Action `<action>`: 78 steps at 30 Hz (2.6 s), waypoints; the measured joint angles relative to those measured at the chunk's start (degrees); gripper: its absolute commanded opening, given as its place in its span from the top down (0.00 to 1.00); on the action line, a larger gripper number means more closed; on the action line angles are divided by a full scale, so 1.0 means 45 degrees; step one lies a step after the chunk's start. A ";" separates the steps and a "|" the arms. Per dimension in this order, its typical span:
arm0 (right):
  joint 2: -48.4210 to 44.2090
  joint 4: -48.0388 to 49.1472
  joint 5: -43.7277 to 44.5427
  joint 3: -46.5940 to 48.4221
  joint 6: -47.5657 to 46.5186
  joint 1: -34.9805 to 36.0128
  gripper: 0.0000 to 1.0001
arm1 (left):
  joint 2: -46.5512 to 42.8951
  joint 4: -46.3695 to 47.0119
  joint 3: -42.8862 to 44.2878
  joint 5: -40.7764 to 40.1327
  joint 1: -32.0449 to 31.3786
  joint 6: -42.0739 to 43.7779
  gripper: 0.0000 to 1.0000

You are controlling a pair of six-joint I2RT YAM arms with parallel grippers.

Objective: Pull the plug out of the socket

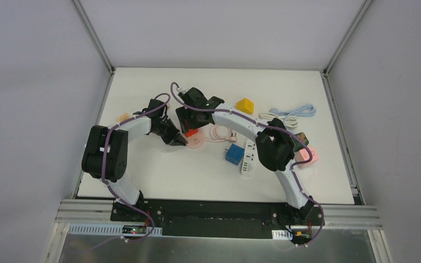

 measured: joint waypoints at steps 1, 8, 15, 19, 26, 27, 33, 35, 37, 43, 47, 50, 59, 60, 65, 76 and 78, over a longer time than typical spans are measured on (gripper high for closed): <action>0.0000 -0.0015 -0.0393 -0.0010 0.0248 -0.0204 1.00 | 0.0000 0.0015 0.0000 0.0000 -0.0005 0.0000 0.81; 0.0000 -0.0024 -0.1263 -0.0155 0.1010 -0.0767 1.00 | 0.0015 0.0223 -0.0005 -0.0350 -0.0015 0.0068 0.65; 0.0000 -0.0029 -0.1180 -0.0155 0.1064 -0.0699 1.00 | 0.0039 0.0223 -0.0005 -0.0408 -0.0019 0.0165 0.65; 0.0000 -0.0068 -0.1472 -0.0155 0.1253 -0.0831 1.00 | 0.0053 0.0335 0.0000 -0.0403 -0.0015 0.0199 0.74; 0.0005 -0.0243 -0.0840 -0.0039 0.0991 -0.0593 1.00 | 0.0301 0.0321 0.0219 -0.0194 -0.0029 0.0194 0.80; 0.0005 -0.0321 -0.0714 0.0015 0.0923 -0.0529 1.00 | 0.0311 0.0277 0.0228 -0.0180 -0.0024 0.0189 0.80; 0.0000 -0.0398 -0.1438 0.0034 0.1302 -0.0908 1.00 | 0.0529 0.0000 0.0476 -0.0112 -0.0024 0.0185 0.81; 0.0000 -0.0379 -0.1705 -0.0053 0.1501 -0.1093 1.00 | 0.0622 -0.0005 0.0578 -0.0112 -0.0029 0.0175 0.80; 0.0000 -0.0369 -0.1583 -0.0058 0.1486 -0.1078 1.00 | 0.0704 -0.0053 0.0680 -0.0112 -0.0034 0.0175 0.80; -0.0005 -0.0282 -0.0602 -0.0058 0.1030 -0.0636 1.00 | 0.0806 -0.0418 0.0869 -0.0112 -0.0029 0.0131 0.81; -0.0049 -0.0267 -0.0680 -0.0058 0.1049 -0.0636 1.00 | 0.0884 -0.0617 0.0991 -0.0112 -0.0029 0.0131 0.81; -0.0049 -0.0253 -0.1472 -0.0083 0.1389 -0.1025 1.00 | 0.0918 -0.0695 0.1064 -0.0117 -0.0029 0.0131 0.81; -0.0049 -0.0257 -0.0437 -0.0117 0.0928 -0.0617 1.00 | 0.1030 -0.0763 0.1205 -0.0107 -0.0029 0.0141 0.82; -0.0049 -0.0282 0.0010 -0.0049 0.0714 -0.0413 1.00 | 0.1035 -0.0782 0.1214 -0.0102 -0.0029 0.0141 0.82; -0.0049 -0.0495 0.1438 0.0306 0.0005 0.0238 1.00 | 0.1039 -0.1069 0.1292 -0.0102 -0.0024 0.0146 0.82; -0.0131 -0.0597 0.0486 0.0855 0.0267 -0.0126 1.00 | 0.1093 -0.1073 0.1350 -0.0068 -0.0029 0.0155 0.81; -0.0141 -0.0578 0.0359 0.0855 0.0457 -0.0248 1.00 | 0.1093 -0.1069 0.1350 -0.0049 -0.0029 0.0180 0.78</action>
